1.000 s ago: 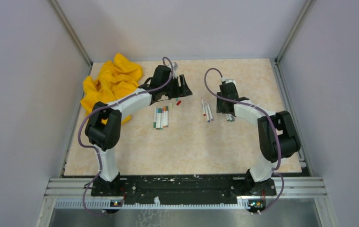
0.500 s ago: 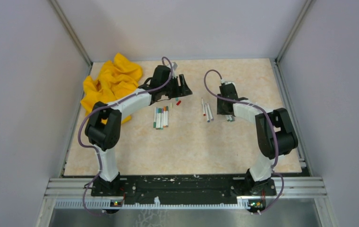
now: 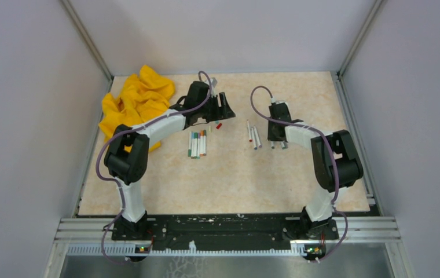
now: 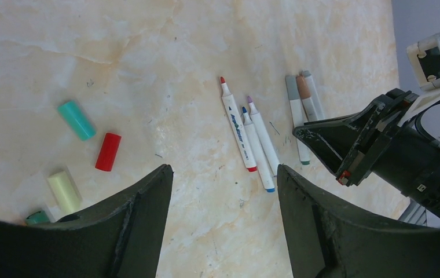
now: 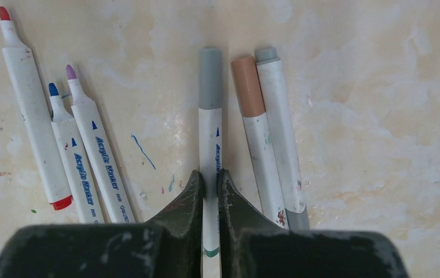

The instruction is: Open the pen caps

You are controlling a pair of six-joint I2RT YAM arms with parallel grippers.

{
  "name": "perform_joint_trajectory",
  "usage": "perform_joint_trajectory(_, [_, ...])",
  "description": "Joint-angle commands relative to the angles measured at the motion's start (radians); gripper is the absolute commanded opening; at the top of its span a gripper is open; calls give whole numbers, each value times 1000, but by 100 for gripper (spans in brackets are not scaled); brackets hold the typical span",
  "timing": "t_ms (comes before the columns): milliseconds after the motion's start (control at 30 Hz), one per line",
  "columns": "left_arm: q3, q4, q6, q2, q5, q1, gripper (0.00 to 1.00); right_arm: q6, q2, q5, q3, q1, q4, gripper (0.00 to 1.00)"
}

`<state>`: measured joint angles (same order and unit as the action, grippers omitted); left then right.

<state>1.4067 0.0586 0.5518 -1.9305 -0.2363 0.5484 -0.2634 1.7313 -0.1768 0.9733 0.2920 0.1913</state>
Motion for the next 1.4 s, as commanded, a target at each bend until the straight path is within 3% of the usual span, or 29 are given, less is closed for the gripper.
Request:
perform_joint_trajectory(0, [-17,-32,10,33,-3,5,72,-14,8,12,-16,-7,2,0])
perform_joint_trajectory(467, [-51,-132,61,36,-161,5,73,-27,-203,229,-20,94,-58,0])
perform_joint_trajectory(1200, [-98,-201,151,-5,-215,8,72,-107,-174,334,73,241,-136,0])
perform_joint_trajectory(1367, [-104,-219,175,-10,-205,8,67,-108,-169,338,88,253,-134,0])
